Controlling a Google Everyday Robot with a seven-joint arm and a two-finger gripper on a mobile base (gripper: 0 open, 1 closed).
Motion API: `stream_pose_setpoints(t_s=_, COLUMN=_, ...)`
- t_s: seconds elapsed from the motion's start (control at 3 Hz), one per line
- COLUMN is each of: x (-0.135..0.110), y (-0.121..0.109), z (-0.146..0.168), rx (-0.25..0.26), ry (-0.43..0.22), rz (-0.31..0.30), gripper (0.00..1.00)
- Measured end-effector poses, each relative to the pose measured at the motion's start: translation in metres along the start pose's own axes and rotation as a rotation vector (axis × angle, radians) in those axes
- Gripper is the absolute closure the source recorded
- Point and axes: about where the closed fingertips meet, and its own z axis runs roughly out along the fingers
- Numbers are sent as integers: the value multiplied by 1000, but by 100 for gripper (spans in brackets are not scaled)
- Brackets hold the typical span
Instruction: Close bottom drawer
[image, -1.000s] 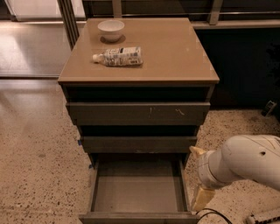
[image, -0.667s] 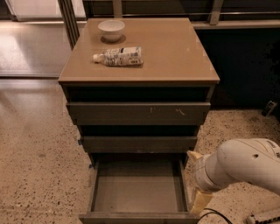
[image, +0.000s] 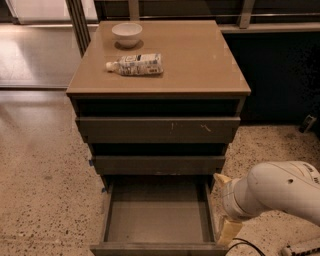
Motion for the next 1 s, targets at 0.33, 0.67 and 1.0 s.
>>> stream_pose_setpoints(t_s=0.33, x=8, y=-1, z=22, rx=16, ry=-5, rz=-4, gripper=0)
stream_pose_setpoints(t_s=0.67, x=13, y=-11, z=48, rx=67, ry=-19, rz=-16, gripper=0)
stream_pose_setpoints(t_s=1.0, x=13, y=-9, z=54, rx=51, ry=-18, rz=-13, gripper=0)
